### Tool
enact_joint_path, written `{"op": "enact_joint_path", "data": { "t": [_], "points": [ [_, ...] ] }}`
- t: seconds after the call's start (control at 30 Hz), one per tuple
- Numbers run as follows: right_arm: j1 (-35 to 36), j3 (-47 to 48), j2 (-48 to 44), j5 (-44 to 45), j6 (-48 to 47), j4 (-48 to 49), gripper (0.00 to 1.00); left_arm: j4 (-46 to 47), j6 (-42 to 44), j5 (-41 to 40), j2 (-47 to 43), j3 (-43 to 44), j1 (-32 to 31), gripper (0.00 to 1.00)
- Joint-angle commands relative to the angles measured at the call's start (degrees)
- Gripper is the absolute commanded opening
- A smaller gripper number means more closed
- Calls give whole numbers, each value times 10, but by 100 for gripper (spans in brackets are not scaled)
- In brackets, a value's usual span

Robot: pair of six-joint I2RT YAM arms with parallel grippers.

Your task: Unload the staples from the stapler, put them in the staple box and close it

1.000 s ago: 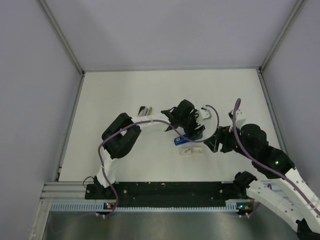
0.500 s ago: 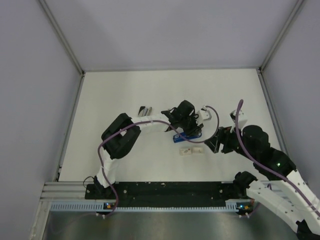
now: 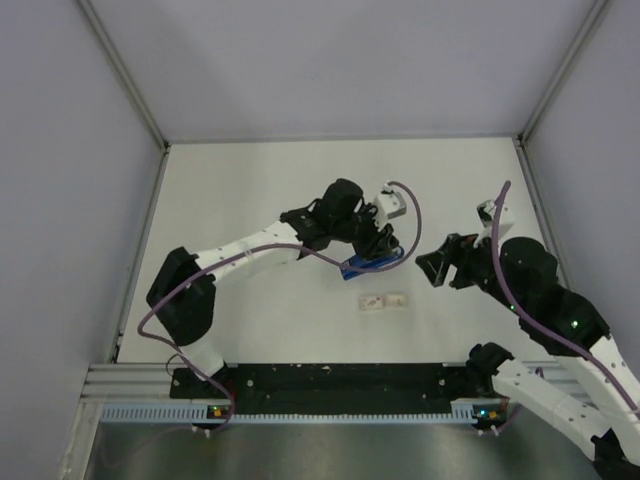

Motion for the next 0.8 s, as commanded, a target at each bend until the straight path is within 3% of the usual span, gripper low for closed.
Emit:
{"op": "enact_joint_path", "data": {
  "t": [0.0,0.27,0.5,0.77],
  "points": [
    [0,30,42,50,-9,13,70,58,-78,87,-84,-33,32,0],
    [-1,30,115,79,33,64,69,246,-233,220,-146,-139,80,0],
    [-1,25,161,60,72,103,65,321,-293,229,-176,-182,83,0],
    [0,0,178,38,111,143,57,364,-325,187,-214,-215,85,0]
  ]
}}
